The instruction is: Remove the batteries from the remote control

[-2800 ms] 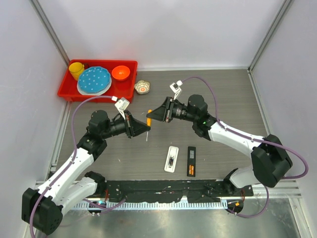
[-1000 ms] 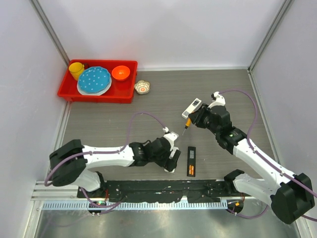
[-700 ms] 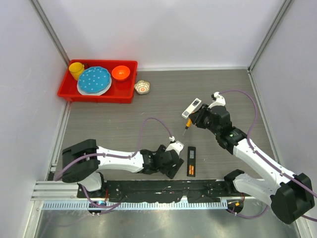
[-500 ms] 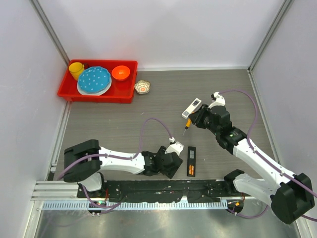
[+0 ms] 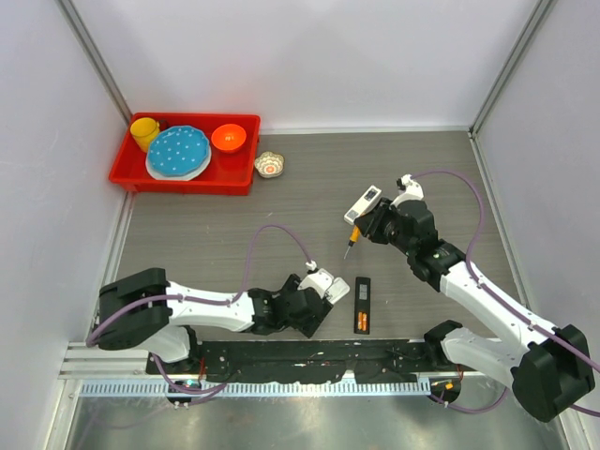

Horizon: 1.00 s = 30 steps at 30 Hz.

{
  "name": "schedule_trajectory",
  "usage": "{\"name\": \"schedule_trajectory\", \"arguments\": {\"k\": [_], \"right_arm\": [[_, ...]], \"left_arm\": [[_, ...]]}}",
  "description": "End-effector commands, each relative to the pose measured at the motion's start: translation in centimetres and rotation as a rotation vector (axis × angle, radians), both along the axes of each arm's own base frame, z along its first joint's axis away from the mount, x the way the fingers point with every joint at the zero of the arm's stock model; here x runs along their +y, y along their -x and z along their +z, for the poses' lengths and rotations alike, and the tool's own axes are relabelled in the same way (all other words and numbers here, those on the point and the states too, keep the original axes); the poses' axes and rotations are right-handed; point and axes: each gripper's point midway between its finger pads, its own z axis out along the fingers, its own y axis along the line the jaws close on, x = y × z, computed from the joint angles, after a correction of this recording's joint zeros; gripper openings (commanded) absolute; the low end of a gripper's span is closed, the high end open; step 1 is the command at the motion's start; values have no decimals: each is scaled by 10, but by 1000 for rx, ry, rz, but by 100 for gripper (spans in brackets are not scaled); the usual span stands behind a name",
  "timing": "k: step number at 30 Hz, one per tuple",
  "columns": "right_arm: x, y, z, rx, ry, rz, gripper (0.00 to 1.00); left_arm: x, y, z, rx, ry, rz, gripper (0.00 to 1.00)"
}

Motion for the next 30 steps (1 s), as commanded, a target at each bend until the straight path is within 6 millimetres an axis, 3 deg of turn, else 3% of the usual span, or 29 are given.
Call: {"name": "schedule_trajectory", "arguments": {"k": [1, 6, 8, 12, 13, 16, 18, 22, 26, 30], "right_arm": [[3, -6, 14, -64, -15, 14, 1], [2, -4, 16, -69, -16, 16, 1], [1, -4, 18, -75, -14, 13, 1], [-3, -4, 18, -80, -3, 1, 1], [-4, -4, 18, -80, -2, -3, 1], [-6, -4, 16, -78, 3, -10, 1], [-7, -5, 16, -78, 4, -13, 1], [-9, -5, 14, -76, 10, -17, 1], [-12, -6, 15, -80, 12, -29, 1], [-16, -7, 17, -86, 14, -39, 1]], "left_arm": [[-19, -3, 4, -36, 47, -91, 81], [-31, -11, -1, -52, -1, -113, 81], [-34, -9, -6, -40, -6, -133, 75], [-36, -6, -12, -13, 15, -158, 49], [-36, -8, -12, -10, 21, -155, 38], [-32, -17, -9, 1, 47, -137, 27], [-33, -21, -2, 9, 75, -145, 27], [-31, -51, 13, -7, 117, -125, 27], [-45, -77, 36, -49, 139, -156, 26], [-58, -96, 41, -58, 131, -188, 26]]}}
